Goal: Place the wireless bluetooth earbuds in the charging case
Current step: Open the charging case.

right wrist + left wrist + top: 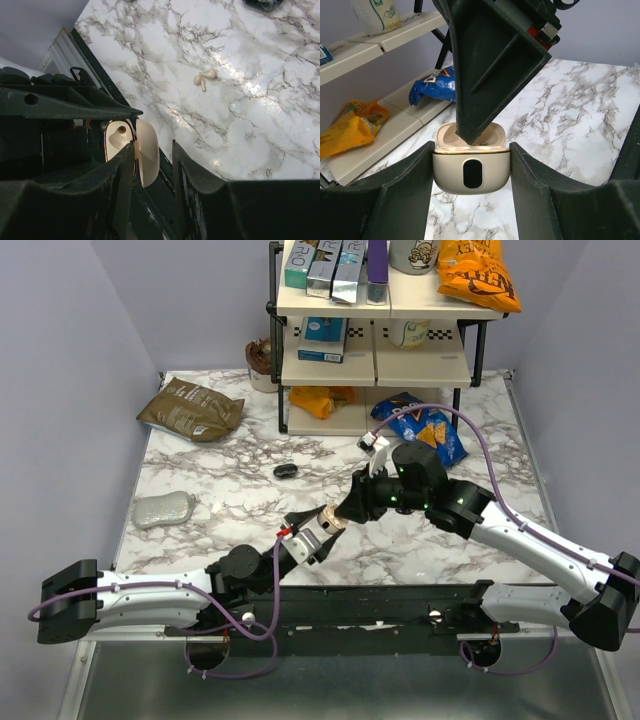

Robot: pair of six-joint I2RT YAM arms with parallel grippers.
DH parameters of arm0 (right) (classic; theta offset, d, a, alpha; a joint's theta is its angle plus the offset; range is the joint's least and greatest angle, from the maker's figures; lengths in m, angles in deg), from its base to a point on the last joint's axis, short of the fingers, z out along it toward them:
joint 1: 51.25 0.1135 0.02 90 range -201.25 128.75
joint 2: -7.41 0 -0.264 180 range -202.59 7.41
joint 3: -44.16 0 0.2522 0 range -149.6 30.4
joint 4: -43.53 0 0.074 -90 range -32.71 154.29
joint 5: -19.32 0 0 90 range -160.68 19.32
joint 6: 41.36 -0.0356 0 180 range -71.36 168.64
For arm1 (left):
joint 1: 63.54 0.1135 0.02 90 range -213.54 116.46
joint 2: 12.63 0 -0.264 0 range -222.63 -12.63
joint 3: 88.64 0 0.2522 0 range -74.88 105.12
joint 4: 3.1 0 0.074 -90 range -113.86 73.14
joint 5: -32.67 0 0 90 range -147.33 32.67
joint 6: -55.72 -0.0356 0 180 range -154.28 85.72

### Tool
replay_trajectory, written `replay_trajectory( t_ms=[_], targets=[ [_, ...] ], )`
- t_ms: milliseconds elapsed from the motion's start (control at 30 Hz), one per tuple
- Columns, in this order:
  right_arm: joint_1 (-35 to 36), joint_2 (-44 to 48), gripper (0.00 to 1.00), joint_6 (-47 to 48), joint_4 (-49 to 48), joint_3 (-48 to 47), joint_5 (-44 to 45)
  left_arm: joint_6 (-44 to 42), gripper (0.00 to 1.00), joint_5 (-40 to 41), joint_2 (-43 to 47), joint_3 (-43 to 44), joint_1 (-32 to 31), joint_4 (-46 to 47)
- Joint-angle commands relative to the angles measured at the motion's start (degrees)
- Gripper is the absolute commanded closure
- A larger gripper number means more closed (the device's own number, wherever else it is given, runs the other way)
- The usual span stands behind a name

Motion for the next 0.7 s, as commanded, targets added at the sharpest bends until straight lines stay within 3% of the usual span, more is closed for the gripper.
replay_trajectory(
  t_ms=[0,167,267,300,367,400,500,667],
  targets=[
    [0.0,-1.1,0.6,0.0,-0.6,0.0,-1.9,0.4,1.0,-1.2,1.1,-0.1,-0.3,2.2],
    [0.0,-1.2,0.72,0.1,-0.6,0.2,-2.5,0.4,1.0,-1.1,1.2,-0.1,-0.3,2.2],
    [0.1,-0.8,0.87,1.3,-0.7,0.1,-2.3,0.9,1.0,-0.8,1.4,0.1,-0.3,1.4],
    [0.0,-0.6,0.97,1.8,-0.7,0.0,-2.3,1.3,0.91,-0.2,1.4,0.4,-0.3,0.9],
    [0.1,0.1,0.99,2.9,-0.5,-0.2,-2.6,2.7,0.66,0.3,1.5,1.0,-0.3,-1.7],
    [0.0,0.2,0.99,3.7,-0.1,-0.8,-2.8,3.2,0.46,0.2,1.6,1.4,-0.3,-2.6],
    [0.1,0.8,0.99,5.8,1.2,-1.8,-3.3,4.6,0.24,0.5,1.5,1.4,-0.3,-3.8],
    [0.1,0.7,0.99,8.1,4.2,-4.7,-4.7,6.8,0.02,4.0,1.6,1.2,-0.2,-3.9]
  ],
)
